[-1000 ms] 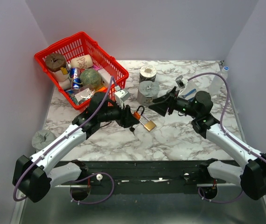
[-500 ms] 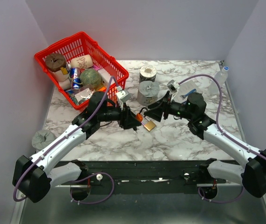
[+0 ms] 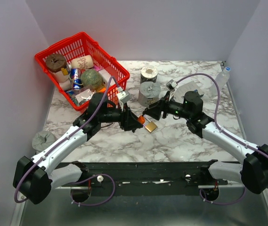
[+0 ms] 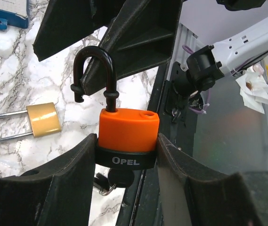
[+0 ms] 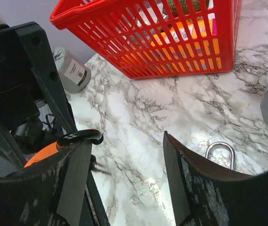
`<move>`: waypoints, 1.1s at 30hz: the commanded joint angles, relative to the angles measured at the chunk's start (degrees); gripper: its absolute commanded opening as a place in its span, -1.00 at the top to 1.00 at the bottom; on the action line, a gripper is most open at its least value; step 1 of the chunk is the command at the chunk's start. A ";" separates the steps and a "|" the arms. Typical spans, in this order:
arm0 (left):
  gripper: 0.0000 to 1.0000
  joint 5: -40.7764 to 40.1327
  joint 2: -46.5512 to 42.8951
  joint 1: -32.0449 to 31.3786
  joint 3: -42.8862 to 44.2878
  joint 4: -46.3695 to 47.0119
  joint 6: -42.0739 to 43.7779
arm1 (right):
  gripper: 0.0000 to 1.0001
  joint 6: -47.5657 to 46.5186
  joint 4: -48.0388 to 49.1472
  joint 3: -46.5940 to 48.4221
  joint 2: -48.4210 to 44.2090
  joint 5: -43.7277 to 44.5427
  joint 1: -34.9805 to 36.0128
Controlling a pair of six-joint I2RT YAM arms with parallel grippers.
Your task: Unlock with the key
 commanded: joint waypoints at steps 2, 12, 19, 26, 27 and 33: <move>1.00 -5.96 -2.62 -0.47 1.94 -0.48 3.61 | -0.40 -0.46 -3.61 0.50 -1.75 2.19 -0.11; 1.00 -22.76 -5.44 -0.91 -0.17 -1.37 2.04 | -0.52 14.47 -4.42 -4.51 -9.84 7.11 1.90; 1.00 -24.79 -5.79 -1.00 -0.43 -1.37 1.86 | -0.45 19.04 -1.01 -1.00 -5.72 10.80 5.78; 1.00 -26.19 -5.35 -1.79 -0.70 -1.45 1.77 | -0.46 22.39 4.99 2.42 0.17 14.84 7.79; 1.00 -26.45 -5.35 -1.88 -0.70 -1.54 1.86 | -0.47 22.13 4.38 3.30 0.79 15.89 8.15; 1.00 -28.39 -5.35 -2.67 -0.52 -2.24 2.47 | -0.46 20.98 0.95 8.40 5.88 22.93 11.49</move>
